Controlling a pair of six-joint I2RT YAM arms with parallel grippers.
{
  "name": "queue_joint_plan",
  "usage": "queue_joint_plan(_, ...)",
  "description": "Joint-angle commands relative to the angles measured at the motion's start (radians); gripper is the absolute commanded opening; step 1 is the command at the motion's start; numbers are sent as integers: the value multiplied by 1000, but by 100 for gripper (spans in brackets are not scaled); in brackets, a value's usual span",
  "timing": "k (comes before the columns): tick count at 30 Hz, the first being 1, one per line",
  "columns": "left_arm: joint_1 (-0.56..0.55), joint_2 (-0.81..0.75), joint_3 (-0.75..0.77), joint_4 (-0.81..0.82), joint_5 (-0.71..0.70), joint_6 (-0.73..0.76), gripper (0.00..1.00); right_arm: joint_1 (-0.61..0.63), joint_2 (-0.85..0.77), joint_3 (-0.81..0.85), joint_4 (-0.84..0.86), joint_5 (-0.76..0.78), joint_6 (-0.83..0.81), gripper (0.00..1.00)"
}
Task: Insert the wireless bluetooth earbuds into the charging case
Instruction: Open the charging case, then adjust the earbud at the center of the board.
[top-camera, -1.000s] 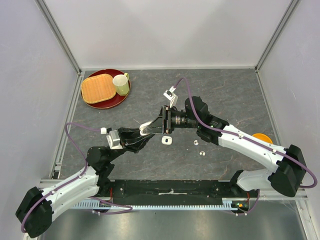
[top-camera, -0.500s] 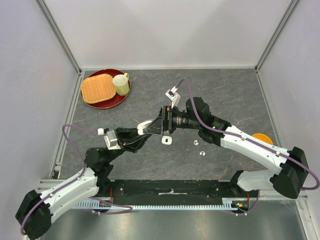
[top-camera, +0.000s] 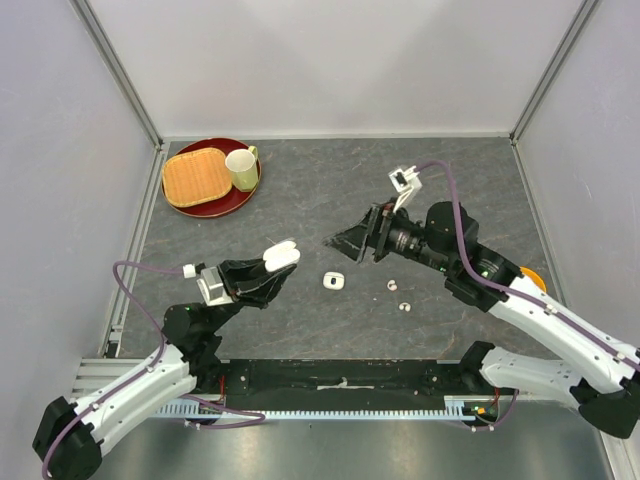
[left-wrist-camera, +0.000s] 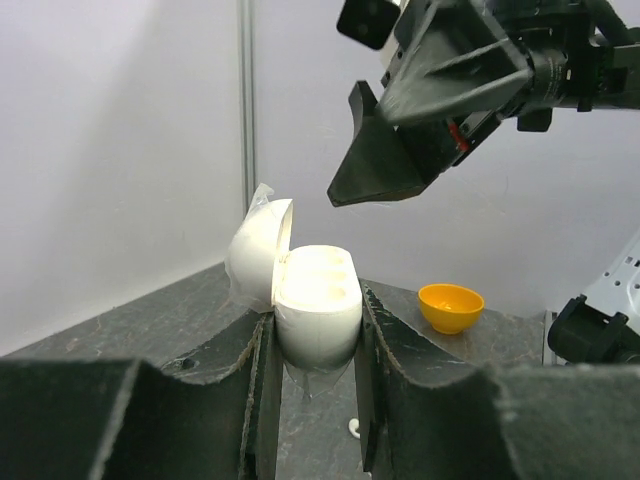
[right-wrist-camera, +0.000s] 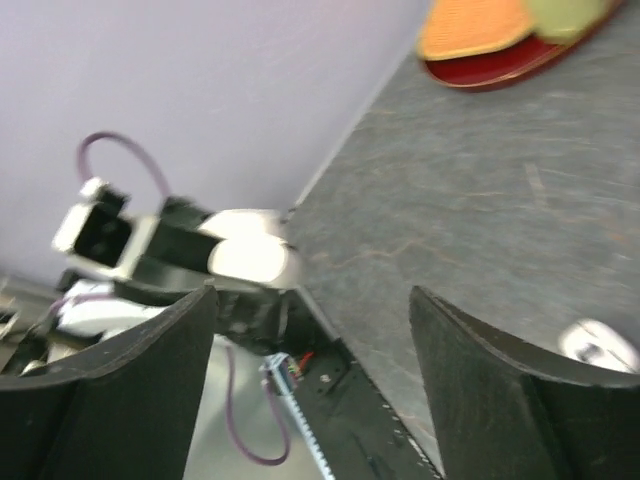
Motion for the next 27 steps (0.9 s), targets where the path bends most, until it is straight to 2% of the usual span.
queue_joint_plan(1, 3, -38, -2, -19, -23, 23, 2, -82, -28, -11, -293, 264, -64, 80)
queue_joint_plan(6, 4, -67, 9, -71, 6, 29, 2, -283, -35, -117, -455, 309, -88, 68)
queue_joint_plan(9, 3, -78, 12, -85, 30, 24, 2, -326, -49, -189, -500, 282, -108, 66)
queue_joint_plan(16, 3, -80, 0, -91, 41, 10, 2, -335, -51, -330, -553, 243, -78, 59)
queue_joint_plan(22, 4, -57, -2, -81, 49, 3, 2, -337, 4, -356, -512, 246, -78, 57)
queue_joint_plan(27, 3, -56, 3, -82, 49, -5, 2, -337, 47, -364, -518, 249, -91, 50)
